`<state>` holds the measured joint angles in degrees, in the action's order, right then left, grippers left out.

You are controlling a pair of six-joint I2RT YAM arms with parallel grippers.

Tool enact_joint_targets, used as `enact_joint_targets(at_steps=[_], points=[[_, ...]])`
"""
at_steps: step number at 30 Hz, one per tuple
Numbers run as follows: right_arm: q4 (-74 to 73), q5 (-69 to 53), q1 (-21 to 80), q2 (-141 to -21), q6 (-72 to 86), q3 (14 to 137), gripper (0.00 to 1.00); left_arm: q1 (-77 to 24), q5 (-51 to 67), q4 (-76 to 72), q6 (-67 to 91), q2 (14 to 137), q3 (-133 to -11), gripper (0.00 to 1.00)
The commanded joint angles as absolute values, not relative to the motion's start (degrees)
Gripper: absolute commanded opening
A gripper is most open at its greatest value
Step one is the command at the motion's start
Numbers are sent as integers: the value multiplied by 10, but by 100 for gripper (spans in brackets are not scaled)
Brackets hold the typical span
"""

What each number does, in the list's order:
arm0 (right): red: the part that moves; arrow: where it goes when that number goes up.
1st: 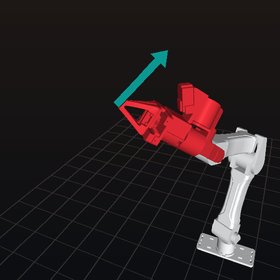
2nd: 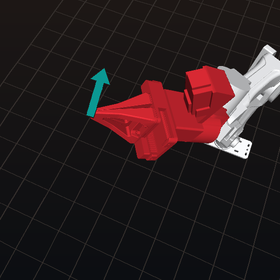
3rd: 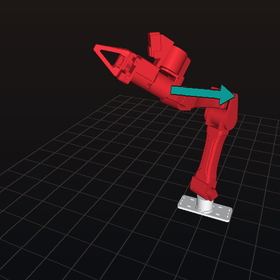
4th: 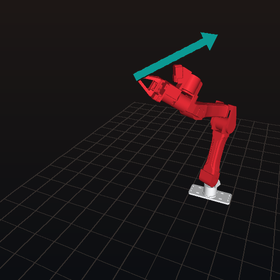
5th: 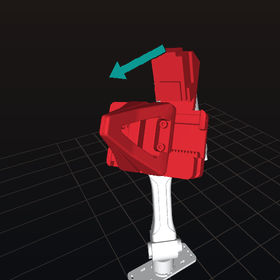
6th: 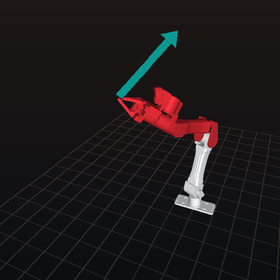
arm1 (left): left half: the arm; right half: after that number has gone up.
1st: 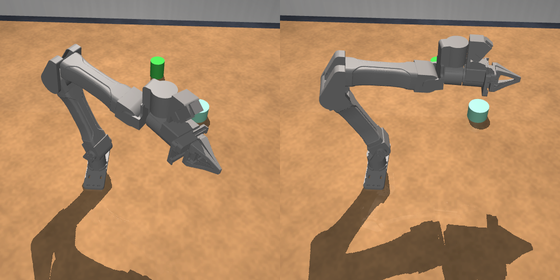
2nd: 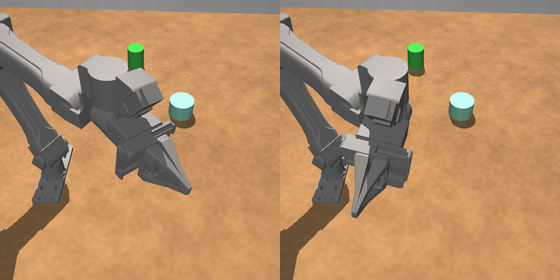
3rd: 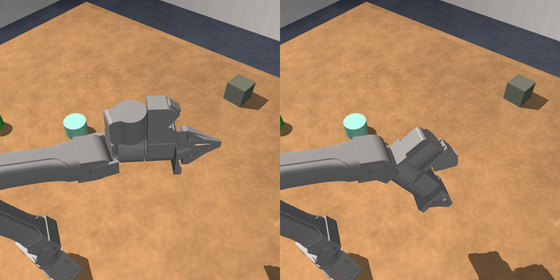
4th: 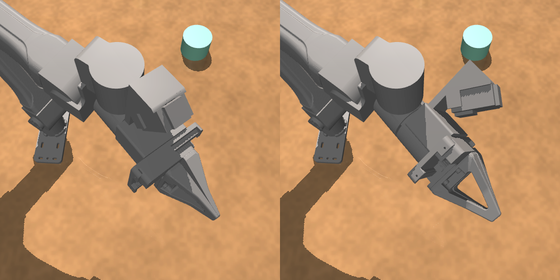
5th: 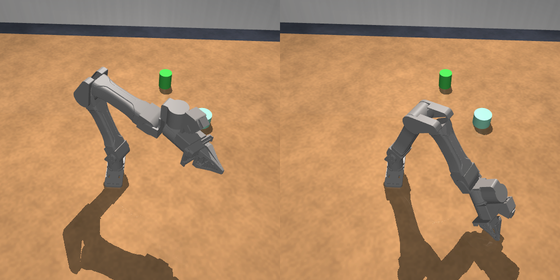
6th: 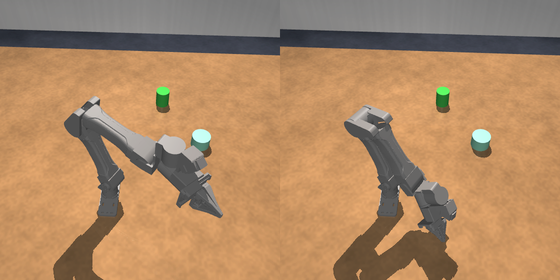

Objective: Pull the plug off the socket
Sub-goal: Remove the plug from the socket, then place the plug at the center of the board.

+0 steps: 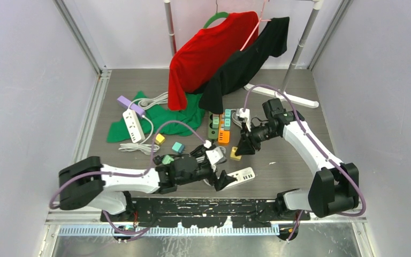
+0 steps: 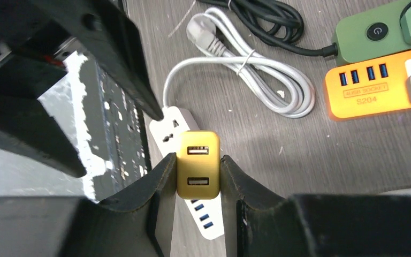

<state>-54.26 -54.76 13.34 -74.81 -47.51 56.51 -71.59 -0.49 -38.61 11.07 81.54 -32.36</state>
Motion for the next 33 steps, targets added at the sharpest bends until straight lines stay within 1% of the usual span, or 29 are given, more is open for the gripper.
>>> enact_joint_targets(at_steps=[1, 5, 7, 9, 13, 18, 22, 24, 27, 29, 30, 33], points=[[-497, -614, 112, -764, -310, 599, 2, -714, -27, -251, 166, 737, -342, 83], [-472, -672, 86, -774, -204, 597, 3, -706, -38, -142, 233, 667, -373, 91], [-461, -681, 78, -775, -189, 592, 4, -696, -25, -101, 259, 648, -392, 92], [-456, -679, 76, -779, -181, 589, 4, -687, -17, -82, 288, 637, -406, 95], [-467, -684, 75, -797, -176, 594, 4, -680, -47, -71, 344, 639, -430, 96], [-469, -686, 74, -806, -176, 592, 4, -682, -121, 50, 403, 683, -521, 96], [-469, -682, 74, -807, -176, 592, 6, -711, -207, 129, 398, 722, -598, 96], [-469, -681, 74, -807, -176, 592, 6, -730, -250, 145, 380, 754, -623, 96], [-468, -682, 75, -808, -174, 593, 6, -753, -282, 154, 349, 791, -654, 96], [-468, -684, 75, -809, -173, 593, 6, -761, -288, 152, 323, 813, -669, 90], [-468, -685, 75, -810, -174, 593, 6, -761, -292, 155, 313, 825, -679, 88], [-468, -686, 75, -810, -173, 592, 6, -762, -323, 180, 287, 865, -710, 88]])
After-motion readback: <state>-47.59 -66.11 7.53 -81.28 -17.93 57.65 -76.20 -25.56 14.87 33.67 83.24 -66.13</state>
